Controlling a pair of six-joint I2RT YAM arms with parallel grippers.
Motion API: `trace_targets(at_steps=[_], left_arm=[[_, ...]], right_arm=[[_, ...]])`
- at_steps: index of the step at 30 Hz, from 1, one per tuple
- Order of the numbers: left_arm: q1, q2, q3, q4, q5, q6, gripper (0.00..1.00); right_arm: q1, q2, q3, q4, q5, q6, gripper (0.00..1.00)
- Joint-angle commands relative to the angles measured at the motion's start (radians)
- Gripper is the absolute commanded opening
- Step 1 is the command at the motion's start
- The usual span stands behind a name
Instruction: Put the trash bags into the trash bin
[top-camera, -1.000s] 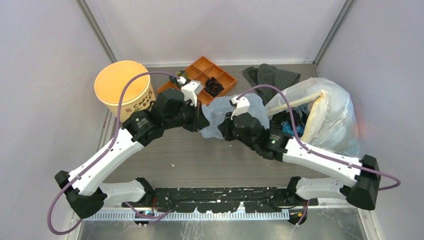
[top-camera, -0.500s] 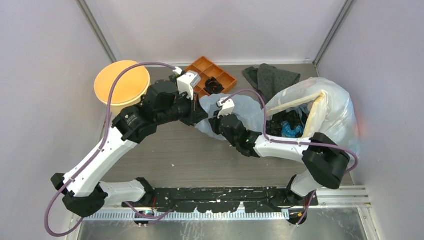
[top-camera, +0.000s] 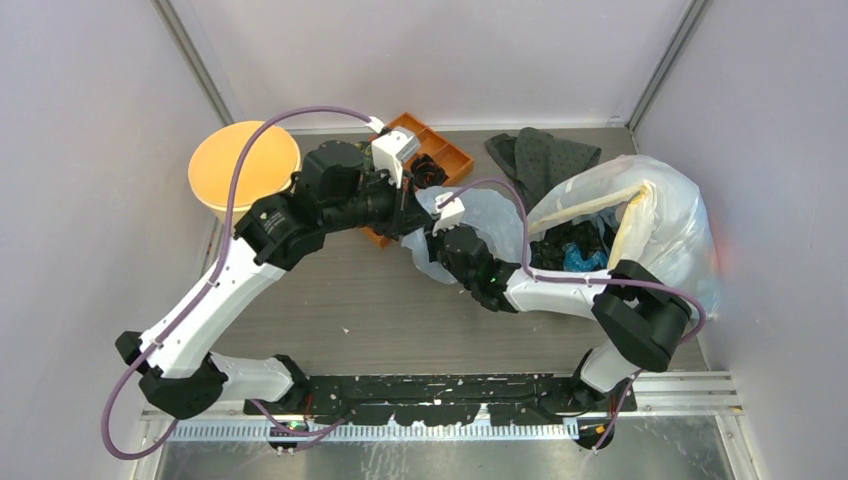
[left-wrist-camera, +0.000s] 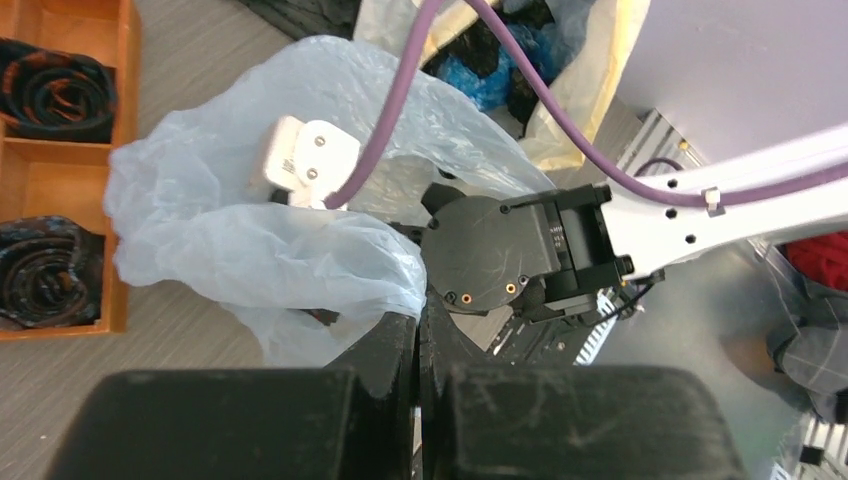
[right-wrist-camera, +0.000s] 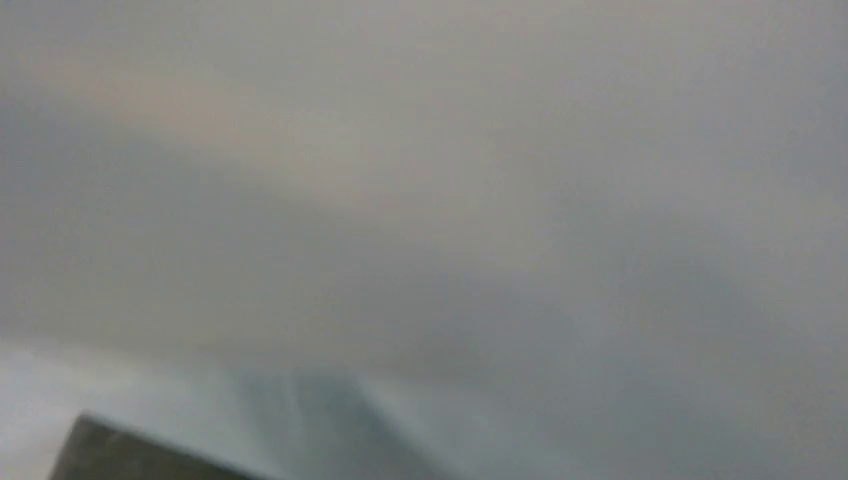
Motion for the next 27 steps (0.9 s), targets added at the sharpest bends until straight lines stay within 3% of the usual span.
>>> trace_targets(at_steps=[1,8,15,17,23,27], left_arm=[[-0.002,-0.032,-0.085,0.092,0.131,-0.044,0.0],[-0.002,-0.209,-0.242,0.221,0.22,-0.135,0.01],[-0.001,-0.303,-0.29,-0.003,-0.19,-0.118,0.01],[-0.001,-0.31,-0.295,-0.05,-0.284,-0.111,0.01],[0.0,-0.291,-0.328,-0.051,-0.315,-0.099,0.01],[0.0,-0.274,-0.344,-0.004,-0.261,-0.107,0.01]], right_arm=[[0.0,-0.015,0.109,0.047,0.023,0.034,0.01],[-0.093,0.136,0.255,-0.037,0.046,0.272,0.01],[-0.097,0.129,0.289,-0.197,0.203,0.357,0.01],[-0.093,0.114,0.292,-0.211,0.164,0.327,0.01],[0.001,0.042,0.367,-0.389,0.17,0.251,0.01],[0.009,-0.036,0.398,-0.516,0.192,0.285,0.12]])
